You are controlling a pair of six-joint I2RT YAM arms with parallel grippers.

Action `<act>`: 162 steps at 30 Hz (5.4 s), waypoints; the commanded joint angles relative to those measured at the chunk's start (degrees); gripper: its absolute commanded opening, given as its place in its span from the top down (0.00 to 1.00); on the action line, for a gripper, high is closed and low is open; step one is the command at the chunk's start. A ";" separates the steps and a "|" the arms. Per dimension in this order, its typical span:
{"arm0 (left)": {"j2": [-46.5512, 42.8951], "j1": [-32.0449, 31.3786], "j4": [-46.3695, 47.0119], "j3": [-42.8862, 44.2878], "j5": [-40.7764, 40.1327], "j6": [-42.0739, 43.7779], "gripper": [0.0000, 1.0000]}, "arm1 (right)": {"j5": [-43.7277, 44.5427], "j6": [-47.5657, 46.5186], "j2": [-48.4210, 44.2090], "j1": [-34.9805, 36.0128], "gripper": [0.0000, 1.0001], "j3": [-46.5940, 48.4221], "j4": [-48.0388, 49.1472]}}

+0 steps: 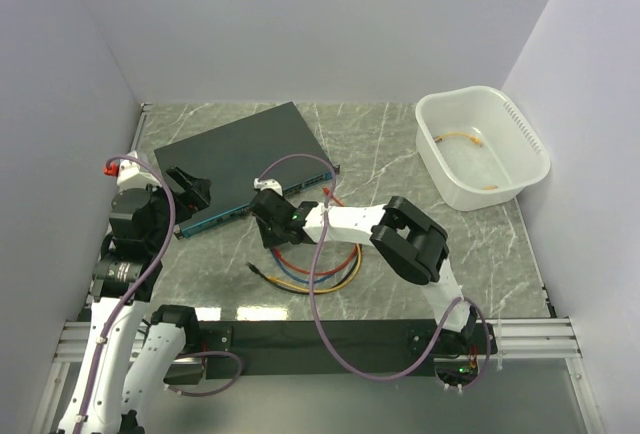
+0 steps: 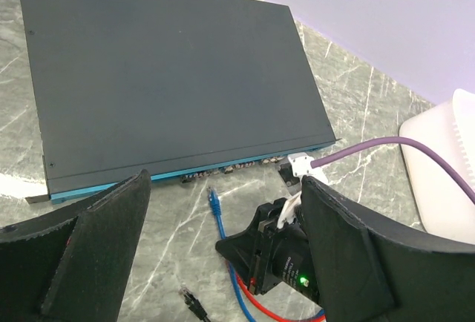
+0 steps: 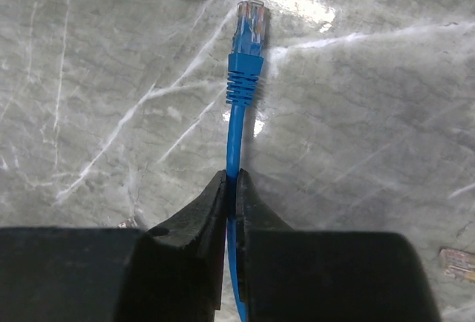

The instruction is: Insert the plug into the switch port

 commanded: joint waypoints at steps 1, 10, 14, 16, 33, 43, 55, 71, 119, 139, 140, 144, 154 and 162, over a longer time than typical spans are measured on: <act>-0.05 -0.13 0.35 0.36 0.81 0.71 0.12 | -0.33 -1.45 -3.27 0.57 0.98 -2.43 3.03; 1.97 -0.13 3.33 -1.39 6.33 -1.57 0.17 | -1.82 -3.83 -16.81 2.06 1.00 -11.67 8.48; 3.81 -0.21 6.40 -3.41 10.29 -3.85 0.19 | -2.35 -4.27 -21.55 2.95 1.00 -13.52 9.54; 4.25 -0.30 8.59 -4.73 11.96 -5.26 0.19 | -2.43 -4.62 -22.70 3.56 1.00 -14.14 9.89; 7.77 -1.88 19.94 -12.47 17.86 -12.47 0.35 | -4.28 -5.68 -30.44 5.05 1.00 -20.02 14.90; 9.09 -2.59 23.46 -15.11 19.44 -14.23 0.45 | -4.28 -5.85 -32.02 5.23 1.00 -20.82 16.13; 9.79 -5.13 24.08 -15.72 18.30 -15.11 0.53 | -4.28 -5.86 -32.64 5.41 1.00 -20.55 16.48; 10.76 -8.65 23.90 -15.11 16.02 -15.90 0.67 | -2.61 -5.94 -30.97 5.41 1.00 -18.27 16.22; 4.25 -11.46 30.05 -18.53 17.34 -20.12 1.00 | -10.17 -2.96 -38.18 -0.48 0.53 -21.70 21.06; 3.38 -11.46 17.93 -14.49 8.72 -14.85 0.68 | -27.31 0.03 -17.88 -0.39 0.43 -19.85 20.71; 3.20 -11.46 17.58 -14.41 8.55 -14.76 0.66 | -27.31 0.38 -16.48 -0.31 0.43 -19.50 20.71; 2.24 -11.46 16.87 -14.49 7.93 -14.49 0.58 | -27.48 1.35 -13.22 -0.39 0.41 -17.22 20.00; 1.09 -11.46 15.64 -14.93 6.88 -13.62 0.51 | -29.68 4.51 -6.72 -3.11 0.41 -12.12 20.79; 0.03 -11.46 14.41 -14.49 5.91 -12.91 0.50 | -29.77 5.13 -4.08 -4.17 0.43 -9.92 19.39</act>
